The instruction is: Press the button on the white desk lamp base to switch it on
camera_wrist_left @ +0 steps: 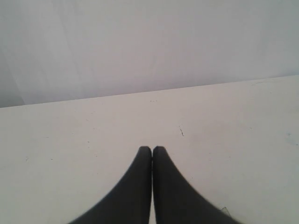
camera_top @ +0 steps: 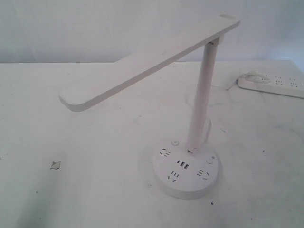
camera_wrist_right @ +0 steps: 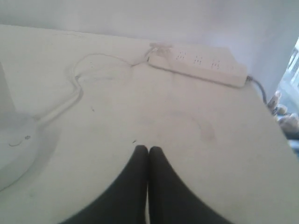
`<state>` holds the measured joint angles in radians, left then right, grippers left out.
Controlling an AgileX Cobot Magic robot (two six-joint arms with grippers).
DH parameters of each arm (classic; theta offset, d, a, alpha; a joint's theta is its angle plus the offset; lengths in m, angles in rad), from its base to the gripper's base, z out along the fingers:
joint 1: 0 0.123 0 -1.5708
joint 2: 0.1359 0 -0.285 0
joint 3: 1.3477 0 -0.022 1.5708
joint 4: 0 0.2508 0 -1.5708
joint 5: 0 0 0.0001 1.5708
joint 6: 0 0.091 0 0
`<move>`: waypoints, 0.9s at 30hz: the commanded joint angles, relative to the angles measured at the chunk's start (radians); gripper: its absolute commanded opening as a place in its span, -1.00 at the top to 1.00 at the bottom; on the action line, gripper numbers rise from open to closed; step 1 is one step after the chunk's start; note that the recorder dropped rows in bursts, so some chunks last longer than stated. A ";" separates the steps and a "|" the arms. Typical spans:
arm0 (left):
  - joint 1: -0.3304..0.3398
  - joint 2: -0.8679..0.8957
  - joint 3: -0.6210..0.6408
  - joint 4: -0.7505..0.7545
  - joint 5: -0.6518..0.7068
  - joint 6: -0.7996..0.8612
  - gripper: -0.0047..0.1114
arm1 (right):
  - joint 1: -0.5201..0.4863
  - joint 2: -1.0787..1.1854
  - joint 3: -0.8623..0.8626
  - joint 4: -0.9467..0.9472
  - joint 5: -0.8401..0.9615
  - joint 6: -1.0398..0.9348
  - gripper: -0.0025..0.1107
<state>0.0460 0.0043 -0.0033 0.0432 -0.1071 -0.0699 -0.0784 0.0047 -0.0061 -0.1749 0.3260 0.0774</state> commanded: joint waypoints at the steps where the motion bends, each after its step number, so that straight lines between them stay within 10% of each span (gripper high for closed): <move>1: 0.002 -0.004 0.003 -0.004 0.003 -0.001 0.92 | 0.001 -0.005 0.006 -0.107 -0.153 -0.176 0.96; 19: 0.002 -0.004 0.003 -0.004 0.003 -0.001 0.92 | 0.001 -0.005 0.006 -0.087 -1.359 0.611 0.96; 27: 0.002 -0.004 0.003 -0.004 0.003 -0.001 0.92 | 0.001 -0.005 -0.093 0.010 -1.369 0.606 0.96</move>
<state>0.0460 0.0043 -0.0033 0.0432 -0.1071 -0.0699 -0.0784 0.0019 -0.0445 -0.1730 -1.0752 0.6731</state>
